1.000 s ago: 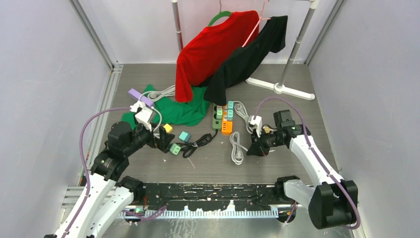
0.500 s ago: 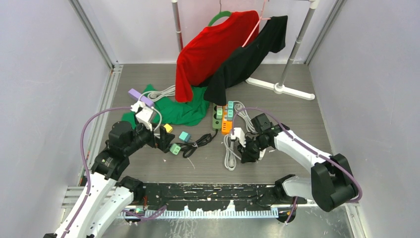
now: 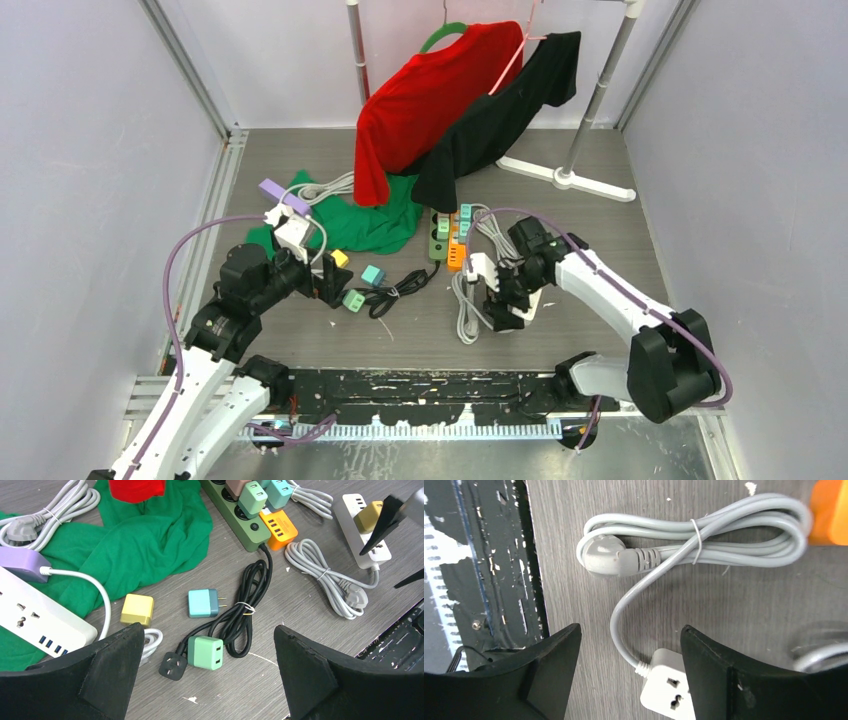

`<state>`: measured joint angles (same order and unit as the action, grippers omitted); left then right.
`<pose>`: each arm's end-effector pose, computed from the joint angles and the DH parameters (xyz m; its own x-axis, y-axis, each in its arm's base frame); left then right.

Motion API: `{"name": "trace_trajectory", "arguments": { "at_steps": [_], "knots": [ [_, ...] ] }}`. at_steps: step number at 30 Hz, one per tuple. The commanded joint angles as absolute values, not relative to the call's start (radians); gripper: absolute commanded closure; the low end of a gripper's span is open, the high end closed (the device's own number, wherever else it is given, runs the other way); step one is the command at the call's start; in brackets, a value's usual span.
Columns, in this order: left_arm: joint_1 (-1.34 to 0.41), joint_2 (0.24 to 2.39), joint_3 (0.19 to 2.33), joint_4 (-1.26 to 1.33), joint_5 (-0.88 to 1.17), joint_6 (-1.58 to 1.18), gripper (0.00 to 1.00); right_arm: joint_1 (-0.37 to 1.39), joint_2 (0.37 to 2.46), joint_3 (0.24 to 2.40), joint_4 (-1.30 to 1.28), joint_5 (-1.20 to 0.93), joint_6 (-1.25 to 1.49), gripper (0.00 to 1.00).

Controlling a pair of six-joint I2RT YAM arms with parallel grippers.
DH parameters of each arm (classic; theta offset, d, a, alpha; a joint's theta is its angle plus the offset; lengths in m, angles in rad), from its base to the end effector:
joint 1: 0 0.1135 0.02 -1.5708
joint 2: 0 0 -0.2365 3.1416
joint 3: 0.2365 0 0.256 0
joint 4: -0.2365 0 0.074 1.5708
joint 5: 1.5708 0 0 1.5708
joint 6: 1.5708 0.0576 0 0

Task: Pull the plug off the socket
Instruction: Move the socket to the center of the board.

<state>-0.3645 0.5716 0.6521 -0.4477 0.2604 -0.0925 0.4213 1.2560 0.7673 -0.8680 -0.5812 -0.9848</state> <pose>0.1679 -0.0799 0.2747 -0.3865 0.0520 -0.9208 0.5356 0.8255 -0.1782 0.1884 0.1191 0.1551 -0.1197 -0.8167 -0.5645 -0.9908 0.0625 0.1197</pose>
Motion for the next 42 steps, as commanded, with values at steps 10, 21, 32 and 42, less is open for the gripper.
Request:
{"name": "trace_trajectory", "arguments": {
  "at_steps": [10, 21, 32, 42],
  "knots": [
    [-0.367, 0.565, 0.665, -0.44, 0.262, -0.078, 0.0, 0.141, 1.114, 0.892, -0.985, -0.739, -1.069, 0.19],
    [-0.367, 0.545, 0.663, -0.436, 0.274, -0.083, 0.0, -0.131, 1.21, 0.998, -0.891, -0.645, -1.125, 0.38],
    [-0.367, 0.546, 0.664, -0.431, 0.286, -0.086, 0.0, -0.09, 1.443, 0.931, -0.443, -0.247, -0.649, 0.74],
    [-0.367, 0.533, 0.662, -0.434, 0.281, -0.086, 0.0, 0.014, 1.574, 0.953, -0.439, -0.116, -0.646, 0.78]
  ]
}}
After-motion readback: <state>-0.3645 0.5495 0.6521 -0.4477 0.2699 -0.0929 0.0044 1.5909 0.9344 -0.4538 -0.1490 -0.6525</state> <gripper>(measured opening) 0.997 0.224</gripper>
